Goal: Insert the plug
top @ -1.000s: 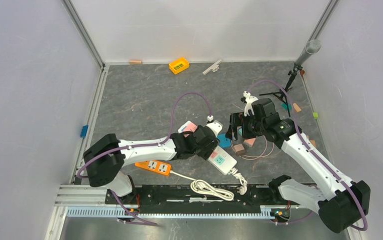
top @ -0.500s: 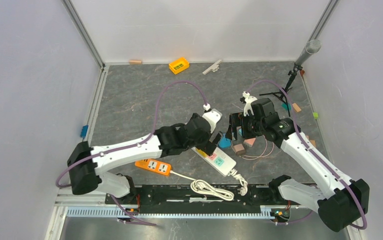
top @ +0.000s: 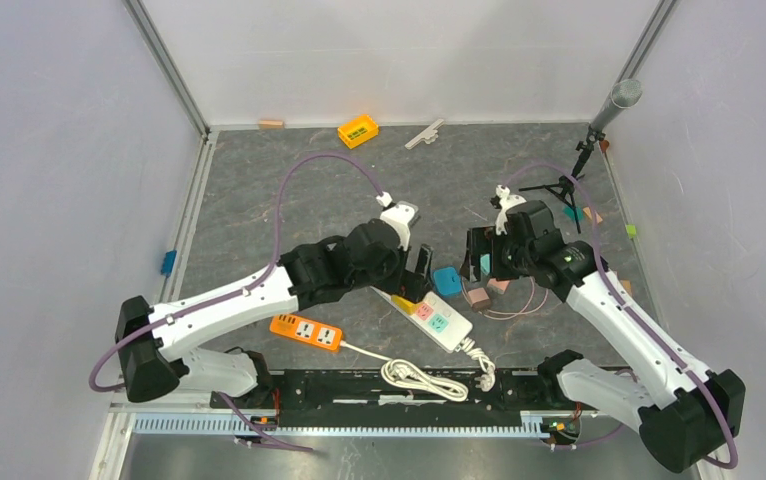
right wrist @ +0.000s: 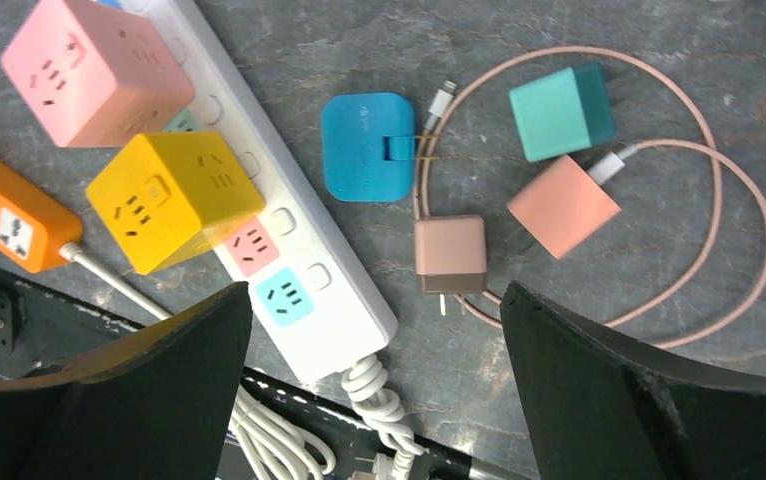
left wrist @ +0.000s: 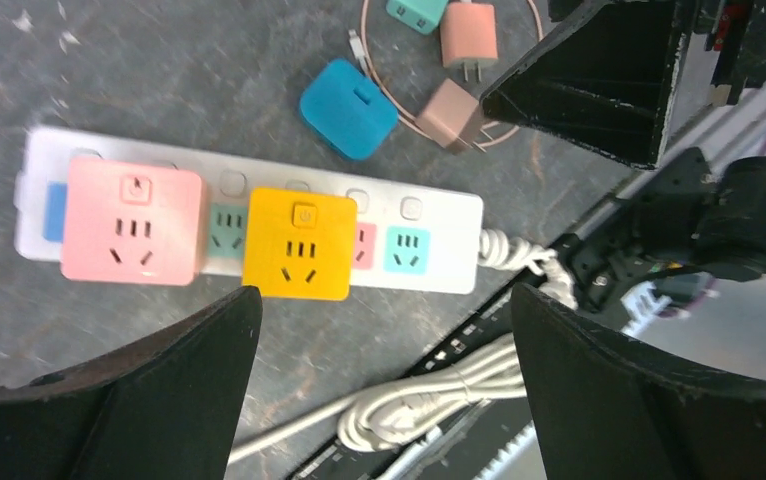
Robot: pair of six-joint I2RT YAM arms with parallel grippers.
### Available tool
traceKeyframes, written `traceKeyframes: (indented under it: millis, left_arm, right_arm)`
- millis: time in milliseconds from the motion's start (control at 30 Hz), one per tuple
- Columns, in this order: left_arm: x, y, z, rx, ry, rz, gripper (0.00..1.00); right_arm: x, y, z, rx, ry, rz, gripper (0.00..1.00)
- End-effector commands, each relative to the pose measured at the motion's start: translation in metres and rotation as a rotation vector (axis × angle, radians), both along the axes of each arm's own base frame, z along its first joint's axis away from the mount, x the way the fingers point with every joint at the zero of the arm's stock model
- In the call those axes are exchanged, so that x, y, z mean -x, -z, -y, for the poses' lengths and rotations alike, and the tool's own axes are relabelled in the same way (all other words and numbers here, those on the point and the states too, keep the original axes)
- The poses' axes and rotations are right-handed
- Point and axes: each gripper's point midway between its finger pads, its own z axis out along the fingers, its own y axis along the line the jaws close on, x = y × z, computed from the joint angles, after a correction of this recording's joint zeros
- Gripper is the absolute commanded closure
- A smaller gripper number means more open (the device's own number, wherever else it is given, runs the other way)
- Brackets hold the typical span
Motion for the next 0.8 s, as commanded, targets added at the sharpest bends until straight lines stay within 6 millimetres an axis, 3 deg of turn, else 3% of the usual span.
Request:
traceKeyframes:
  millis: [0,133,300,433,533,767]
  left_arm:
    - [0.008,-0.011,-0.01,0.152,-0.067,-0.228,0.0]
    - [0.0,-0.006,-0.021,0.252,-0.097,-0.329,0.0]
    - [-0.021,-0.016,-0.041,0.415,-0.188,-0.387,0.0]
    - [-0.031,-0.021,-0.063,0.416,-0.227,-0.31,0.0]
    - [-0.035,-0.022,-0.076,0.408,-0.28,-0.283,0.0]
    - [-0.034,-0.012,-0.074,0.416,-0.269,-0.314,0.0]
  right_arm:
    - [-0.005,0.003,0.02,0.076,0.099,0.004,0.02]
    - [-0.012,0.001,0.045,0.136,0.223,0.09,0.02]
    - [-0.016,0.0,0.05,0.158,0.212,0.138,0.02]
    - [-0.021,0.013,0.061,0.284,0.203,0.078,0.02]
    - [-0.029,0.01,0.071,0.389,0.196,0.034,0.02]
    - [-0.056,0.011,0.093,0.493,0.189,0.001,0.02]
